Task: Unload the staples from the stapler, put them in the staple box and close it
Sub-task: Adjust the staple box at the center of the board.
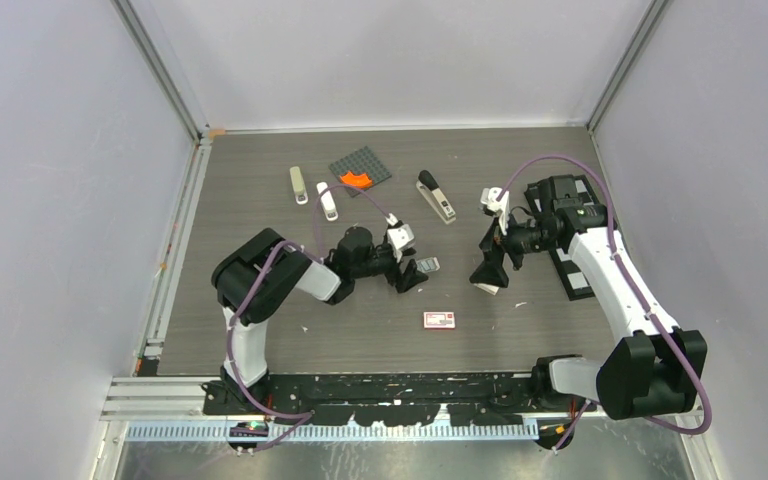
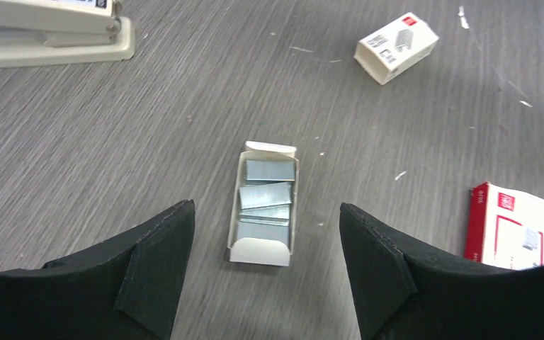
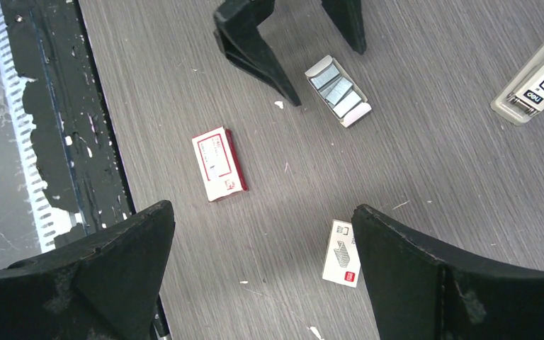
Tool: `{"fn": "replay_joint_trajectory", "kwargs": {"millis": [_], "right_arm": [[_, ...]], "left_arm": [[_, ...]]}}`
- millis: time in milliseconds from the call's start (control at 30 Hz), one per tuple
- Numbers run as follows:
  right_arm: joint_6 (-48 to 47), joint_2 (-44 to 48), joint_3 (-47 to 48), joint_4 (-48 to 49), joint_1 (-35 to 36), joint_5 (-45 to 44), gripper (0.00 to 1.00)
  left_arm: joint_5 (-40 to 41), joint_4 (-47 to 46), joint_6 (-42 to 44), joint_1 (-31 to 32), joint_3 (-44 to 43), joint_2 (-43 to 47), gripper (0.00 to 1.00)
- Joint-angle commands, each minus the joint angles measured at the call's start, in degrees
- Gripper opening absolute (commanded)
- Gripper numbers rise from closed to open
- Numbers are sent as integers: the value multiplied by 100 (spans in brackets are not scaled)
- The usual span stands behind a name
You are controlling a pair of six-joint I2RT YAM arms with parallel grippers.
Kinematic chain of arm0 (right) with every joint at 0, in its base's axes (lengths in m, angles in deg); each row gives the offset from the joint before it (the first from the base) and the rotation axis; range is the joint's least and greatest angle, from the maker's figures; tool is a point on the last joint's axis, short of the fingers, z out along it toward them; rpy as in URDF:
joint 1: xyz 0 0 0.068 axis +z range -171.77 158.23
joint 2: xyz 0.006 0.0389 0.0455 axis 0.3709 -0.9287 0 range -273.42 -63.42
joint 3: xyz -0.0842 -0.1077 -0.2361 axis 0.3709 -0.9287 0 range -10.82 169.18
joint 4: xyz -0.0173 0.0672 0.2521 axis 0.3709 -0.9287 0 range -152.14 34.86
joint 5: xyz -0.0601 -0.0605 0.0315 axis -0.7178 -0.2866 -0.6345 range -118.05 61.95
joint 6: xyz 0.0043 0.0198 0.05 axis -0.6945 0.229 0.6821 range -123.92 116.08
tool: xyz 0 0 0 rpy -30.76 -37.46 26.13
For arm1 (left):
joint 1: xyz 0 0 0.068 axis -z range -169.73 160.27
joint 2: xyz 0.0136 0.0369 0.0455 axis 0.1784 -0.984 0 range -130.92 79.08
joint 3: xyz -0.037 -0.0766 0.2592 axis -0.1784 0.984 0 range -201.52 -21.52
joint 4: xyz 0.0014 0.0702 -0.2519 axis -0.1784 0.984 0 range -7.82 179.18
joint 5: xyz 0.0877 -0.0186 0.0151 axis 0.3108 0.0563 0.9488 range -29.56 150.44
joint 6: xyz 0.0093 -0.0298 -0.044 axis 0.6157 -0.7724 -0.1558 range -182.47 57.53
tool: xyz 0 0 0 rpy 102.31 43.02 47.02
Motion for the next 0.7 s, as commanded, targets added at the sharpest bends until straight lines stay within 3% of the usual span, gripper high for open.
{"fn": "replay_joint_trajectory", "kwargs": {"millis": [0, 333, 567, 667], "right_arm": [[-155, 10, 260, -98, -35, 229, 100], [-186, 18, 270, -146, -90, 294, 100], [-193, 10, 279, -168, -121, 325, 100], [-199, 10, 296, -200, -135, 359, 100]], "left_arm": [[369, 912, 74, -15, -412, 199, 76], [417, 1456, 548, 194, -620, 88, 74], [807, 1780, 902, 361, -719, 56, 62], [934, 1831, 959, 418, -727, 57, 52]]}}
